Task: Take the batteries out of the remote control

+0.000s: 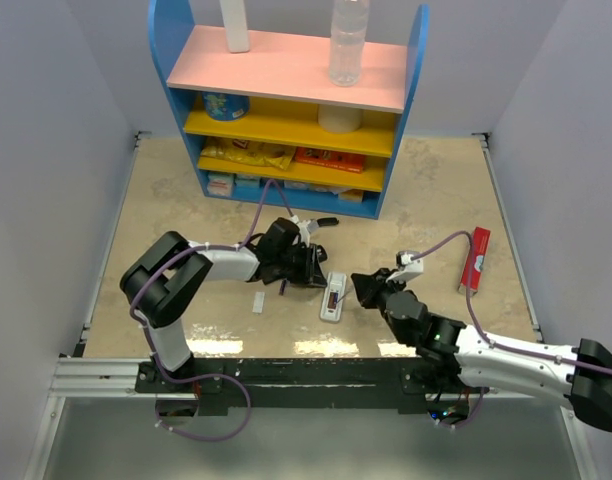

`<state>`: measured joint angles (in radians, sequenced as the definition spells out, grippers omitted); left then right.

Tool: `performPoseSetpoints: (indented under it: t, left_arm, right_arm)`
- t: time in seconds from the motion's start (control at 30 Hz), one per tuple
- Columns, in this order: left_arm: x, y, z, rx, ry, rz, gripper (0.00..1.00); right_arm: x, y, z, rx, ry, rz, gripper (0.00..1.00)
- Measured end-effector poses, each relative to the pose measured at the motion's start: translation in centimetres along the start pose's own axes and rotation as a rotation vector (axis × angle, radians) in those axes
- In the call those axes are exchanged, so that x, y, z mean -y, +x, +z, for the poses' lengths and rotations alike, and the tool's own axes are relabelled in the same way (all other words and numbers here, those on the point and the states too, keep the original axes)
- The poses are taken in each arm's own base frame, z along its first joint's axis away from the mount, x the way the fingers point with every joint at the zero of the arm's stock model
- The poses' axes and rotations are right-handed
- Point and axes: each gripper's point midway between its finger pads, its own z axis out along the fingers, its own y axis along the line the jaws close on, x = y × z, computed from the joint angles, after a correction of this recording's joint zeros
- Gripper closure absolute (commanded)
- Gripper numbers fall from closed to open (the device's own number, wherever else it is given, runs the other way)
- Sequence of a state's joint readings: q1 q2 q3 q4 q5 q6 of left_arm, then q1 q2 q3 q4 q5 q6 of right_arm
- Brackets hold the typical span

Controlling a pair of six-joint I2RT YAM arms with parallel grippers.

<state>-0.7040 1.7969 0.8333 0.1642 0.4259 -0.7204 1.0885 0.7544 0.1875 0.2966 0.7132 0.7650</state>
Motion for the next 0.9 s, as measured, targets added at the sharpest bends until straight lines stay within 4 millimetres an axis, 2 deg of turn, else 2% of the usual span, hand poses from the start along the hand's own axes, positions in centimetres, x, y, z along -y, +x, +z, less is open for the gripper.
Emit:
performPoseSetpoints:
  t: [0.3, 0.63, 0.9]
  left_arm:
    - [-0.8, -0.1, -0.8, 0.004, -0.082, -0.009, 0.71]
    - [-0.7, 1.0, -1.4, -0.006, -0.082, -0.005, 0.71]
    - [-0.2, 2.1, -1.5, -0.013, -0.047, 0.001, 0.71]
  right_arm:
    - [-2.8, -2.1, 0.5, -0.027, -0.015, -0.173, 1.00]
    - [-3.5, -2.5, 1.3, -0.060, 0.010, -0.321, 1.00]
    - [-2.8, -1.4, 1.7, -0.092, 0.032, -0.379, 1.00]
